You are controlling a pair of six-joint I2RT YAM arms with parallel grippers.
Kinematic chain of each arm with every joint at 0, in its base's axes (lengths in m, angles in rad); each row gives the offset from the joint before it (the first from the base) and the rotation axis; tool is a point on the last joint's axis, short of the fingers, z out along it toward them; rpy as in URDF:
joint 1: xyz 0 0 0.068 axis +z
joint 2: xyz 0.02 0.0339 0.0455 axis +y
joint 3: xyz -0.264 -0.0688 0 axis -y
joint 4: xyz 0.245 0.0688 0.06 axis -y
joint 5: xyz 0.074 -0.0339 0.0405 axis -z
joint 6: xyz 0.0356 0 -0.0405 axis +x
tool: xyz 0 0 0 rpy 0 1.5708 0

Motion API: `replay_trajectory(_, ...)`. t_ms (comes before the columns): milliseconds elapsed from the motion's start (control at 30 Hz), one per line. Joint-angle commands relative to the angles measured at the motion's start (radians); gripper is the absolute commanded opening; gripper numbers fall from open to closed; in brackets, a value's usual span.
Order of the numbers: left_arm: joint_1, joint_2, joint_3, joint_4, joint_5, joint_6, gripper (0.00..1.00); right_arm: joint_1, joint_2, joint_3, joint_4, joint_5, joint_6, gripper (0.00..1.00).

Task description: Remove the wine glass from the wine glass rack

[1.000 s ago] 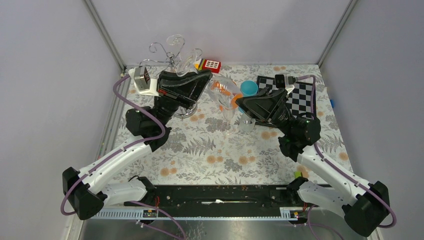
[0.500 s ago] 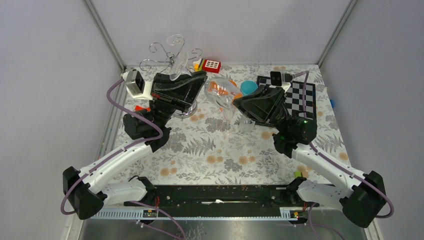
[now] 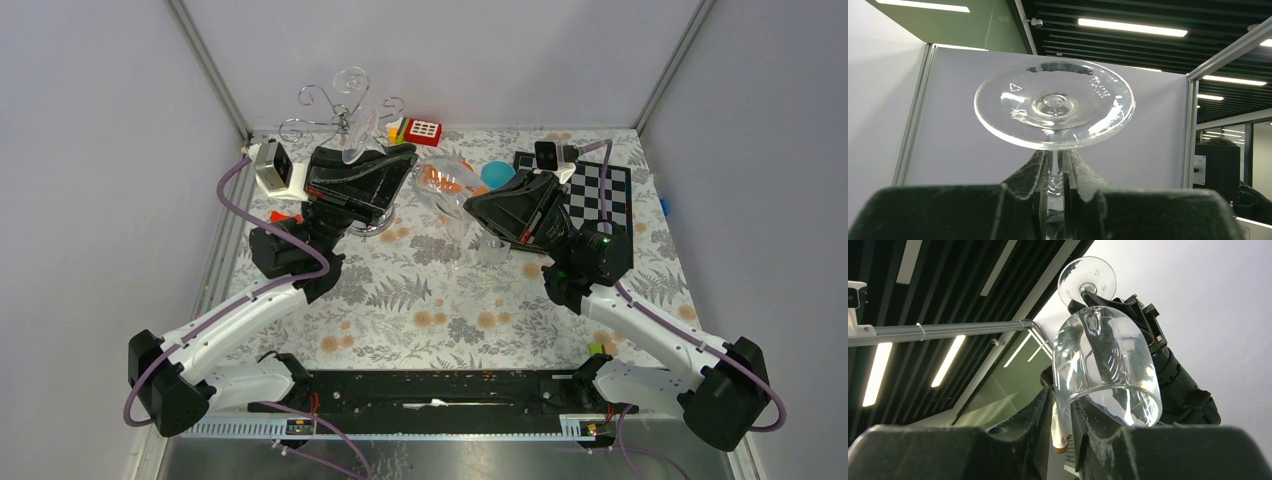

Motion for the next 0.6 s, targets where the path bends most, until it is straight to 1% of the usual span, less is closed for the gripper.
replay_trajectory(0, -0.004, 0.017, -0.009, 0.001, 0.063, -0.013, 0.0, 0.015, 0.002, 0.076, 0.084, 0.01, -0.006, 0.24)
replay_trajectory(100, -0.004, 0.01, -0.017, -0.002, 0.057, -0.012, 0.0, 0.015, 0.002, 0.075, 0.083, 0.014, -0.006, 0.12)
replay_trajectory(133, -0.004, 0.006, -0.019, -0.005, 0.055, -0.011, 0.04, 0.015, 0.0, 0.072, 0.083, 0.018, -0.007, 0.06)
replay_trajectory(167, -0.004, 0.002, -0.023, -0.007, 0.05, -0.01, 0.11, 0.015, -0.001, 0.071, 0.082, 0.021, -0.011, 0.0)
replay_trajectory(233, -0.004, -0.009, -0.034, -0.013, 0.029, -0.007, 0.28, 0.015, -0.011, 0.065, 0.068, 0.029, -0.023, 0.0)
replay_trajectory(333, -0.004, -0.04, -0.06, -0.035, -0.001, 0.0, 0.6, 0.016, -0.038, 0.054, 0.029, 0.042, -0.061, 0.0)
replay_trajectory(367, -0.004, -0.052, -0.071, -0.045, -0.005, 0.008, 0.68, 0.015, -0.051, 0.051, 0.011, 0.042, -0.079, 0.0)
replay_trajectory(433, -0.004, -0.077, -0.087, -0.083, -0.015, 0.023, 0.8, 0.015, -0.082, 0.048, -0.041, 0.045, -0.127, 0.0)
replay_trajectory(533, -0.004, -0.126, -0.105, -0.186, -0.012, 0.041, 0.88, 0.015, -0.14, 0.05, -0.159, 0.057, -0.207, 0.0)
replay_trajectory(567, -0.004, -0.145, -0.114, -0.218, -0.005, 0.039, 0.93, 0.014, -0.163, 0.057, -0.214, 0.062, -0.24, 0.0)
